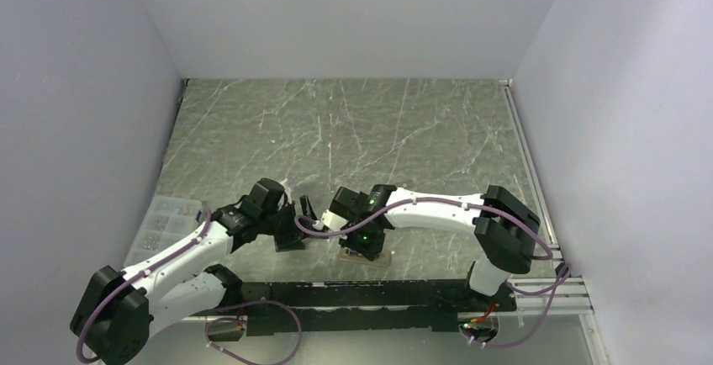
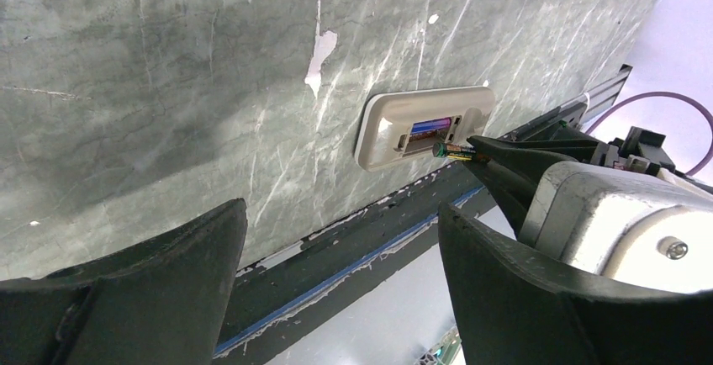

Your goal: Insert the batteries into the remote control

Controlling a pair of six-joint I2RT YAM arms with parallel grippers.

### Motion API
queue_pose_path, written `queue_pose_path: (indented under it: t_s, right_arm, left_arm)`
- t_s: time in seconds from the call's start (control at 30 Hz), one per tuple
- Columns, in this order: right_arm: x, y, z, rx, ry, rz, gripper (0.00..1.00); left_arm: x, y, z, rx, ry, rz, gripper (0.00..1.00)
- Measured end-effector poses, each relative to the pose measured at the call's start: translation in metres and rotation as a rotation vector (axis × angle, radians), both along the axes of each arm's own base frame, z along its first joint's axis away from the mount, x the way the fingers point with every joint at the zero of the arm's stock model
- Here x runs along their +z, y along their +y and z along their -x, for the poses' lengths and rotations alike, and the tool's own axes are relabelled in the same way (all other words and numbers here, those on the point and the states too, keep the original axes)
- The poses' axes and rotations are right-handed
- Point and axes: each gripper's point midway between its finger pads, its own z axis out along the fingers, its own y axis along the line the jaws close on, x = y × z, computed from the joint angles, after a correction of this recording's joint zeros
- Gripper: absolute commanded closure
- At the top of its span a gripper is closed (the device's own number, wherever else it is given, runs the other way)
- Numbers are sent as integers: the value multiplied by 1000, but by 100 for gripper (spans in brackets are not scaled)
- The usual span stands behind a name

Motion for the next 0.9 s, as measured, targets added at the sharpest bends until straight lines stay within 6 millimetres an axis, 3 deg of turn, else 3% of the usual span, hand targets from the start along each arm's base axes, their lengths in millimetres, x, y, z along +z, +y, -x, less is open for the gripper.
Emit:
queue_pose_path:
  t_s: [0.47, 0.9]
  right_arm:
    - [-4, 1, -1, -3, 10, 15, 85]
    - [-4, 6, -3, -4, 10, 13, 75]
  left_arm:
    - [-12, 18, 0, 58, 37, -86, 10]
    - [-8, 23, -3, 73, 25, -101, 10]
